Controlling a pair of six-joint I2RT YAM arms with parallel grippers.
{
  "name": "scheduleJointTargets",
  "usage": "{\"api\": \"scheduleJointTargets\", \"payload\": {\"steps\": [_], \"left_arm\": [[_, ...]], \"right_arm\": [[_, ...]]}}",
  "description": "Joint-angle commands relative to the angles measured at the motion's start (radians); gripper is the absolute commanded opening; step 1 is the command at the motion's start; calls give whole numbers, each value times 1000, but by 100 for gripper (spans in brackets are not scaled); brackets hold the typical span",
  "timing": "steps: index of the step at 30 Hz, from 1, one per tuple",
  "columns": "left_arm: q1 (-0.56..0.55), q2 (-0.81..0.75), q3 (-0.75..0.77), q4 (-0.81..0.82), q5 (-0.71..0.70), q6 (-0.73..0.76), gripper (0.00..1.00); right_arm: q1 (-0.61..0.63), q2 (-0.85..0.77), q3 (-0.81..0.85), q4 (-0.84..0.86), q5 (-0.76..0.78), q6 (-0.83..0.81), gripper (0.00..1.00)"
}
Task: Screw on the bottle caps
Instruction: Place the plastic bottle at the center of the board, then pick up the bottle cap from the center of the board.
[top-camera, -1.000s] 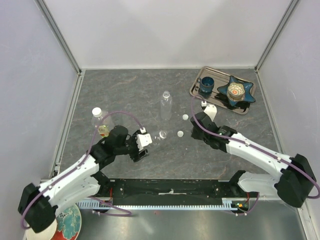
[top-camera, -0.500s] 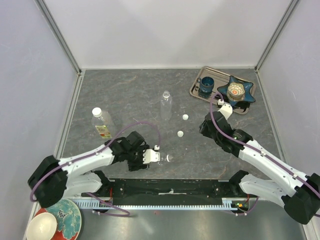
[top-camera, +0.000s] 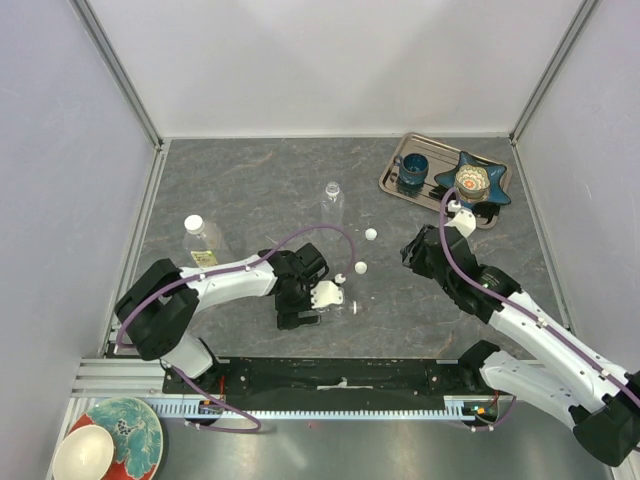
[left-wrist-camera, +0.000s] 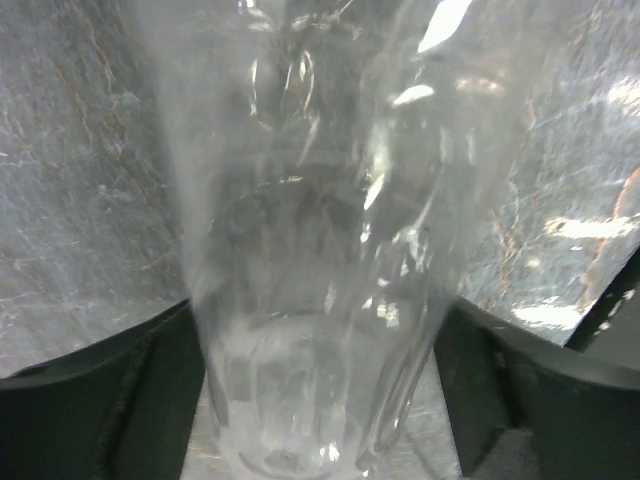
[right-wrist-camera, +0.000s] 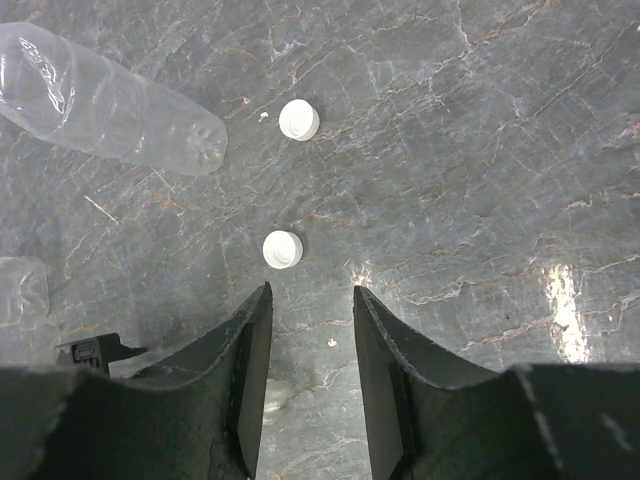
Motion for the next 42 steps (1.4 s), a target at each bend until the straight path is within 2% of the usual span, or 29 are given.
{"api": "scheduleJointTargets", "payload": {"steps": [1, 3, 7, 12, 17, 21, 23, 24, 25, 28, 33, 39, 42], "left_arm": [[-62, 37, -21, -52, 35, -43, 99], [-89, 15, 2, -83, 61, -49, 99], [-116, -25, 88, -176, 76, -50, 99], [-112, -26, 342, -282, 59, -6, 99], [-83, 87, 650, -329, 84, -47, 99], [-81, 225, 761, -265, 99, -84, 99], [-81, 313, 789, -234, 96, -84, 88], [-80, 343, 801, -221, 95, -79, 75], [-78, 380, 816, -215, 90, -81, 68], [-55, 498, 902, -212, 85, -96, 53], [-18, 561, 938, -126, 70, -93, 51], [2, 576, 953, -57, 90, -101, 39], [3, 581, 955, -56, 104, -98, 38]], "right_arm": [[-24, -40, -1, 2, -23, -11, 47], [-39, -46, -1, -2, -32, -21, 52], [-56, -64, 5, -5, -47, -28, 53], [-70, -119, 8, -38, -12, -13, 51], [-73, -233, 12, -91, 71, 42, 47], [-73, -328, 23, -110, 124, 67, 42], [-73, -374, 37, -130, 147, 71, 41], [-73, -389, 48, -136, 152, 70, 41], [-73, -423, 51, -143, 160, 70, 41], [-73, -492, 57, -165, 181, 73, 40], [-73, -534, 72, -180, 191, 62, 41], [-73, -518, 83, -186, 178, 55, 40], [-73, -511, 75, -186, 167, 58, 40]]}}
